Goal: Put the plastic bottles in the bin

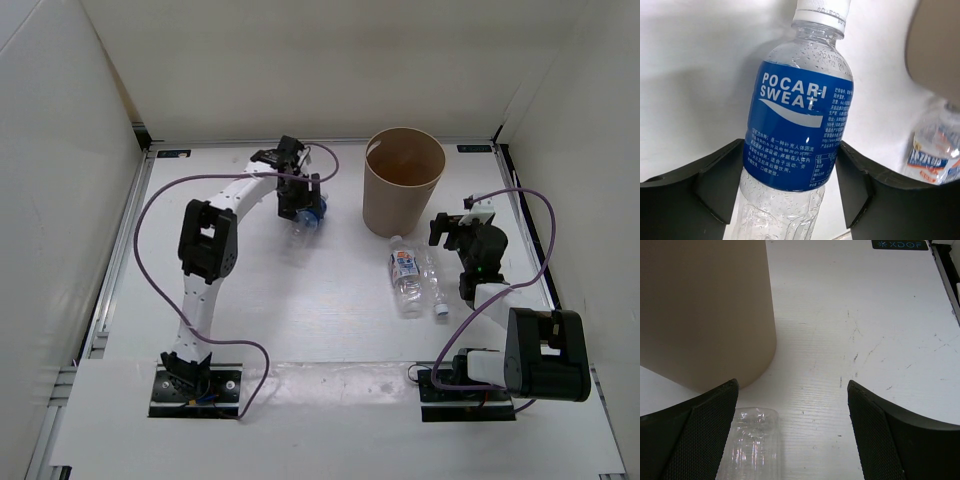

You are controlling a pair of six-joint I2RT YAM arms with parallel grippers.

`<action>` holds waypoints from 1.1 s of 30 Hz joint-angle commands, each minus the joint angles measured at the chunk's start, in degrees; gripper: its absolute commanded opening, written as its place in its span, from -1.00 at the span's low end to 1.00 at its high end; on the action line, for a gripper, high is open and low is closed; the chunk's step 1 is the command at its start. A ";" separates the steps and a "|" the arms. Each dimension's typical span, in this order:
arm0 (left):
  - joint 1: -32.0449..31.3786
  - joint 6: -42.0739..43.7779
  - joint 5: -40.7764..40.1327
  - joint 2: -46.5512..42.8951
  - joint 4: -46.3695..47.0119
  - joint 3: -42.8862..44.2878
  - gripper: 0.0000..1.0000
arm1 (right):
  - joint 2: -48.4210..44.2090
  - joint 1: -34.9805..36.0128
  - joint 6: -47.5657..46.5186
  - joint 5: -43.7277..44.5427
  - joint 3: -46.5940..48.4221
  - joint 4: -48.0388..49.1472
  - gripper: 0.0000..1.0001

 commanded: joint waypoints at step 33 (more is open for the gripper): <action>-4.19 -33.59 -2.02 2.11 46.94 34.43 -0.21 | -0.01 0.07 -0.12 -0.05 0.23 3.10 0.81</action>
